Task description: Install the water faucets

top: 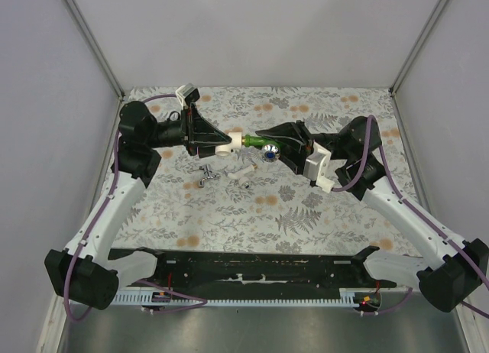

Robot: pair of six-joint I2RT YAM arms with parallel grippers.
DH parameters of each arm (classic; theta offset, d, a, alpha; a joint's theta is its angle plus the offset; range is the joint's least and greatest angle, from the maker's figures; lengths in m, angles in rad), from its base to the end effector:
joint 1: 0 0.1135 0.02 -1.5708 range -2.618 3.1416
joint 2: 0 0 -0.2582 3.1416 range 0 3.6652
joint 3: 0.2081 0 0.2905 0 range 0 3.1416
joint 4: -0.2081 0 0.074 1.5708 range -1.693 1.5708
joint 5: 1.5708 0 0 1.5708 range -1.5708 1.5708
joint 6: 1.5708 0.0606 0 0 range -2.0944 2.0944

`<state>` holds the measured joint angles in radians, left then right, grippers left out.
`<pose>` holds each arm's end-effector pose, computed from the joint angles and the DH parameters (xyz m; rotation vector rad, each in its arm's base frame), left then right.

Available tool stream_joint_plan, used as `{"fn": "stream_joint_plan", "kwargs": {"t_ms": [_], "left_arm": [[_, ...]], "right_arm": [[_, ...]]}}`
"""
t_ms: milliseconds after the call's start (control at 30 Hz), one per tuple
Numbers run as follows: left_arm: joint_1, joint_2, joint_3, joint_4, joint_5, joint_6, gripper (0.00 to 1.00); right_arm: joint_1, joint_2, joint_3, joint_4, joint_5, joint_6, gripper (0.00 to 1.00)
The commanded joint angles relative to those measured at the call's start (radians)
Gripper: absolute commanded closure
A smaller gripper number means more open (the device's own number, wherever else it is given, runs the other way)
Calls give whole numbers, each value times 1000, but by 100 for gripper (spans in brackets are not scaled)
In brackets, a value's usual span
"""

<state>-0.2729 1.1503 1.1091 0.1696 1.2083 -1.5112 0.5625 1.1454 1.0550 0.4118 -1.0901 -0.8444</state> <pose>0.2695 -0.1343 0.4097 0.0950 2.0447 -2.1231 0.2241 0.2048 0.4150 -1.4189 0.2409 0.4466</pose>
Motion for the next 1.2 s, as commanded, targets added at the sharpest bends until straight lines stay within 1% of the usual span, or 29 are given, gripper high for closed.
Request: {"fn": "stream_joint_plan", "kwargs": {"t_ms": [0,167,300,533,600,700,767,967,1167], "left_arm": [[-17,-35,28,79,-35,-86,98],[-17,-38,24,160,-16,-158,98],[-18,-31,31,166,11,-158,98],[-22,-31,38,162,14,-167,98],[-22,-32,35,133,14,-152,98],[-22,-35,43,30,11,-78,98],[-22,-29,49,-1,8,-55,98],[-25,-6,106,-151,-4,68,98],[-40,-3,112,-160,-26,92,98]], "right_arm": [[2,5,-16,87,15,-51,100],[0,19,-10,62,-31,-61,100],[-3,25,-1,51,-68,-53,100],[-19,25,16,-13,-77,-157,100],[-26,36,25,-30,-77,-179,100],[-29,37,33,-51,-83,-197,100],[-29,30,33,-59,-83,-199,100],[-29,5,42,-123,-82,-211,100],[-26,10,51,-163,-82,-197,100]]}}
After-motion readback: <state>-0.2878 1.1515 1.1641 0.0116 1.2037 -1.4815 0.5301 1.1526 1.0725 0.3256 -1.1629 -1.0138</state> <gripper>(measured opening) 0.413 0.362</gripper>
